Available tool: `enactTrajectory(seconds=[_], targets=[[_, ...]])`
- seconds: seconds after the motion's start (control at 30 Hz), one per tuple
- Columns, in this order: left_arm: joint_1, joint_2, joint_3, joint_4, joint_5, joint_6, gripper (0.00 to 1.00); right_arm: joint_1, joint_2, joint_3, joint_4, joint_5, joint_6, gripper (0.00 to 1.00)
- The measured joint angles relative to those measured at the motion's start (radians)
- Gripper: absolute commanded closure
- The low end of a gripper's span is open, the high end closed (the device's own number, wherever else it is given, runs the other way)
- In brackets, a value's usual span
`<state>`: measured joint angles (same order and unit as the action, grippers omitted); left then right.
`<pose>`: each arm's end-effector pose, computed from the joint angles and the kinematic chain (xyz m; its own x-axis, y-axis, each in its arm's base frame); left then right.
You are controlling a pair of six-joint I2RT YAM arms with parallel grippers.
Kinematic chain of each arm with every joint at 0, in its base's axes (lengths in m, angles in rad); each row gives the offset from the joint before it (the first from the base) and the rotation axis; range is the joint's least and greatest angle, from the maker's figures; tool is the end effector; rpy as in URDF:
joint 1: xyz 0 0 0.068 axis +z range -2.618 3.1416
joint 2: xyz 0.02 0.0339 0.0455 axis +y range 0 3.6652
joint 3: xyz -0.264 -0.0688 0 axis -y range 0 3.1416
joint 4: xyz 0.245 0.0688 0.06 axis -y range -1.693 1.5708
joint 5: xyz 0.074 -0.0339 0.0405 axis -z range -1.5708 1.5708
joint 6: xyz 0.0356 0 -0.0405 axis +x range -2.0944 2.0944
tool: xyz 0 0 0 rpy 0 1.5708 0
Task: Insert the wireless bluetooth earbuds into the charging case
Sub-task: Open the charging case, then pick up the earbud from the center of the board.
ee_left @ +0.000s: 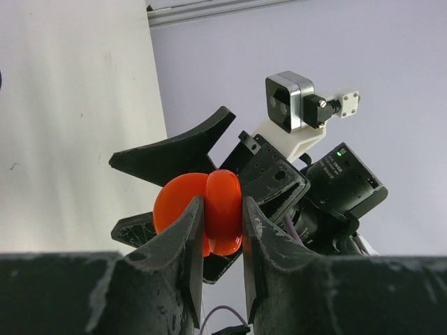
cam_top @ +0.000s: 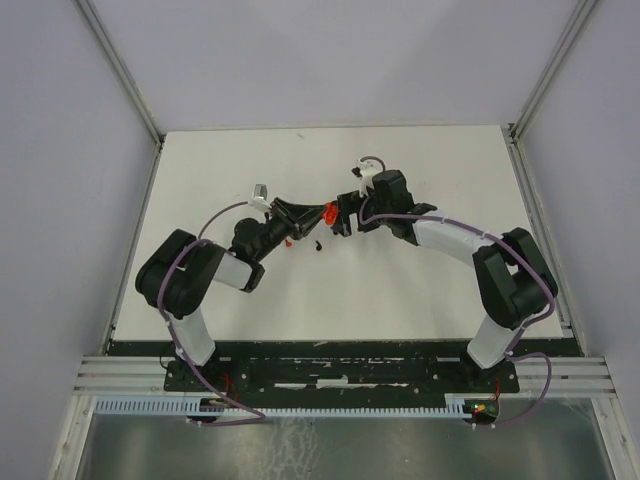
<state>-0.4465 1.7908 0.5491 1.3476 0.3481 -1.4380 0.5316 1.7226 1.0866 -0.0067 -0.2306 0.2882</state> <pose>0.2838 -0.1493 0.1700 -0.6930 -0.7013 -0.1674 0.1888 0.0476 -0.9809 0.3231 0.1995 0.2121 -0.6804 -0.0791 -0.7285 -0.4775 0.8020 0.3589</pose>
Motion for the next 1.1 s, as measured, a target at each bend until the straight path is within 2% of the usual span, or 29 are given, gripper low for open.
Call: enactTrajectory(seconds=[0.37, 0.5, 0.57, 0.77, 0.9, 1.1], targets=[[0.026, 0.0, -0.058, 0.092, -0.029, -0.091, 0.97, 0.01, -0.048, -0.009, 0.009, 0.05, 0.002, 0.01], [0.094, -0.004, -0.106, 0.104, -0.034, -0.11, 0.97, 0.026, -0.063, -0.011, 0.003, 0.067, -0.009, 0.03], [0.171, -0.021, -0.153, 0.108, -0.039, -0.116, 0.97, 0.078, -0.058, -0.007, -0.027, 0.096, -0.029, 0.05], [0.275, -0.08, -0.236, 0.124, -0.036, -0.128, 0.97, 0.206, 0.078, 0.109, -0.058, 0.144, -0.048, 0.13], [0.321, -0.114, -0.276, 0.126, -0.033, -0.128, 0.97, 0.264, 0.175, 0.193, -0.085, 0.161, -0.053, 0.14], [0.401, -0.165, -0.341, 0.128, -0.028, -0.129, 0.97, 0.291, 0.258, 0.283, -0.113, 0.19, -0.067, 0.15]])
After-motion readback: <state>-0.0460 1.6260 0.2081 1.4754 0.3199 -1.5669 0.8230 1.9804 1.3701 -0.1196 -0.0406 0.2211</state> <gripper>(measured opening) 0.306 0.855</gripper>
